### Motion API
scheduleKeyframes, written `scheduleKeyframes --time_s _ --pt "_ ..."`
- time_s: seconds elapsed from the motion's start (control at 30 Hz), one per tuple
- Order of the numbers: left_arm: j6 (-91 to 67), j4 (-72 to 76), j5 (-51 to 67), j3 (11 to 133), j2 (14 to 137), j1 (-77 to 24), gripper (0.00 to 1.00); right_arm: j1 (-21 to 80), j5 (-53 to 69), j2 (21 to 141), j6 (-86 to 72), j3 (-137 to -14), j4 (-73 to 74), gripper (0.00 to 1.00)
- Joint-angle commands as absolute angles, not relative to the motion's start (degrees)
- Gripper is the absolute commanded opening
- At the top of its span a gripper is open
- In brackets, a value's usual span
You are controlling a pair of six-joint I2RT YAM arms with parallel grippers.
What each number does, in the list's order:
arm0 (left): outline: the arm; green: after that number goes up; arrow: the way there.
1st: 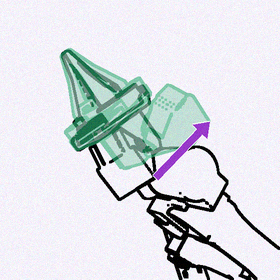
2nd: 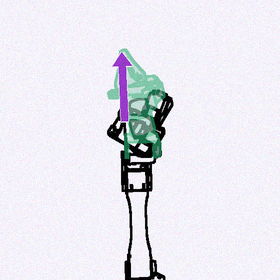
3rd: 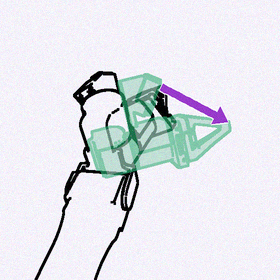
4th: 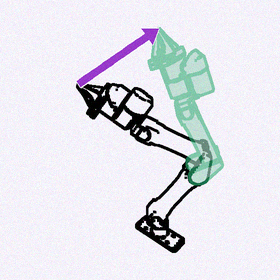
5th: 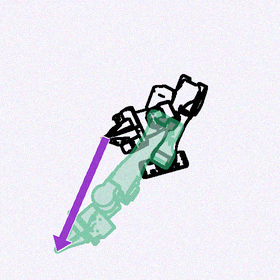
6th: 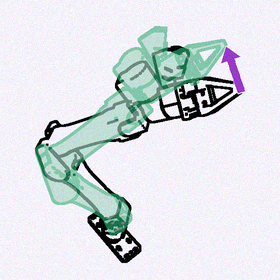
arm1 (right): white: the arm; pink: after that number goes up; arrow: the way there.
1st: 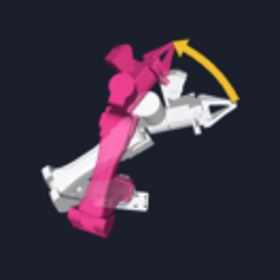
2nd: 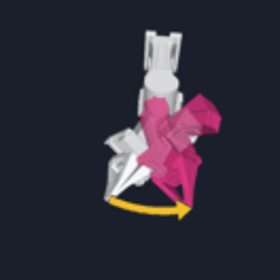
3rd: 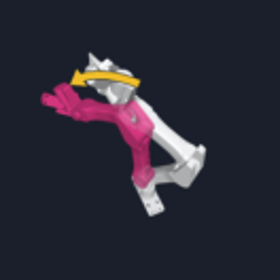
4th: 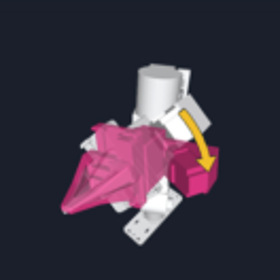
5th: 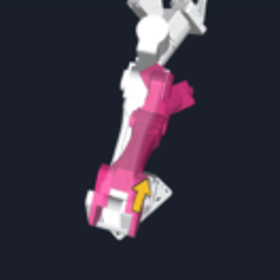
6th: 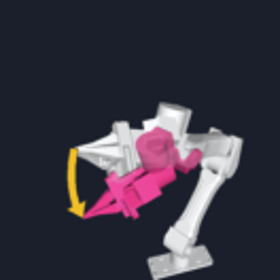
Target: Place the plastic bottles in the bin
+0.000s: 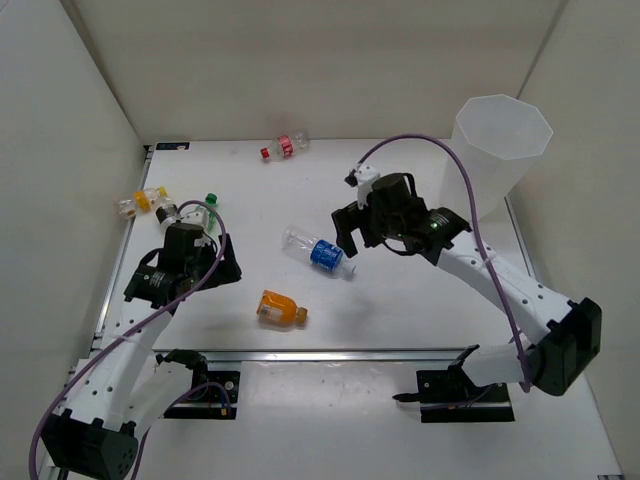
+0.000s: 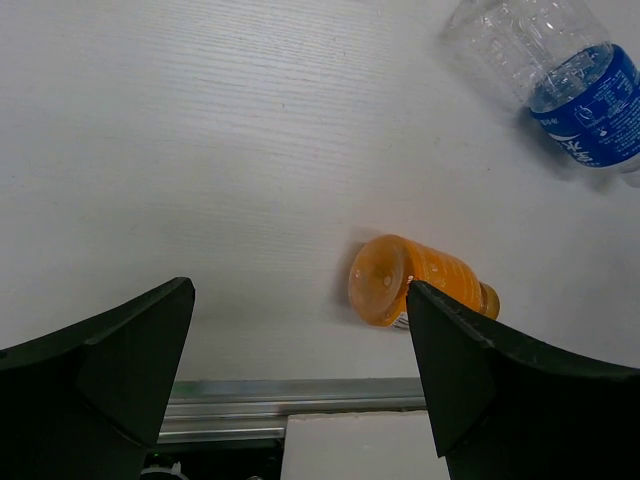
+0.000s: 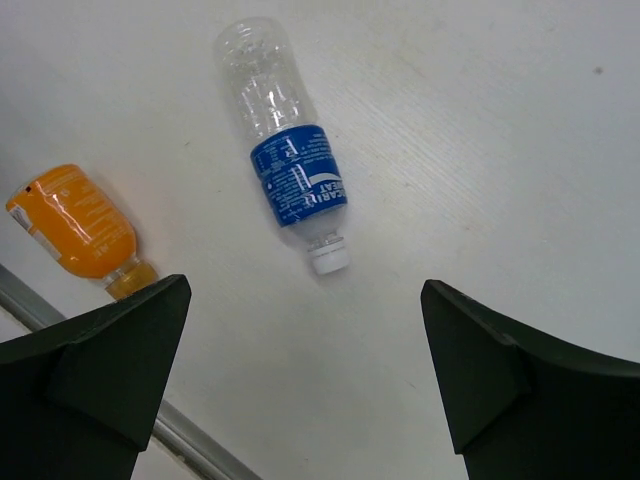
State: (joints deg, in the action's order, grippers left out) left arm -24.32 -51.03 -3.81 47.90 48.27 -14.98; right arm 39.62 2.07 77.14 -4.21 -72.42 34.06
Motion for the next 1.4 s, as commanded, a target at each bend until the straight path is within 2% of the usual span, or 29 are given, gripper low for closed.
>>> scheduleKeyframes --time_s 0.0,0.07,0.23,0.37,0.63,0.8,0.87,0.9,0.97,1.0,1.1,1.23,1.37 --pt "-23.6 -51.3 -4.5 51.1 46.8 -14.4 0.98 40.6 -1.3 71.1 -0.6 -69.4 27.4 0.99" --pt "-23.3 -52.4 -5.2 51.5 46.7 -14.4 0.98 42.4 -0.4 68.4 3.2 -64.8 24.0 0.99" --pt "-23.8 -52.7 -5.0 51.0 46.0 -14.9 0.99 43.3 10.2 72.2 5.1 -67.0 24.1 0.99" --pt "-23.8 -53.4 -4.7 50.6 45.2 -14.9 0.99 48.4 8.8 80.1 10.8 -68.8 21.8 1.0" --pt "-23.2 -54.7 -4.0 50.1 44.6 -15.0 0.99 48.3 6.9 98.9 17.0 -76.4 18.7 0.98" --pt "-22.4 -54.5 -4.0 49.4 45.2 -14.6 0.99 46.5 7.8 106.7 17.0 -75.2 15.3 0.98" --pt "-22.1 -53.6 -3.0 49.0 45.4 -14.8 0.99 46.9 6.6 108.7 16.6 -74.8 14.0 0.83" --pt "-22.5 -53.0 -2.5 48.6 45.4 -14.7 0.98 46.6 5.5 110.3 15.7 -75.0 14.2 0.81" --pt "-22.3 -51.9 -1.3 48.3 45.5 -15.3 0.98 46.8 5.3 111.7 14.1 -74.7 13.6 0.64" --pt "-22.7 -51.5 -1.1 48.3 46.0 -15.3 0.98 46.8 5.9 112.0 12.9 -74.2 12.9 0.62" --pt "-22.9 -50.4 -0.6 48.0 46.8 -14.9 0.98 46.4 5.5 110.3 11.3 -72.5 9.3 0.66" --pt "-22.5 -50.4 -1.1 47.8 47.4 -14.9 0.99 46.2 5.7 109.9 12.6 -71.8 6.7 0.83" --pt "-22.2 -50.9 -2.2 46.9 46.4 -14.2 0.99 46.5 6.6 111.0 14.2 -72.0 8.4 0.81"
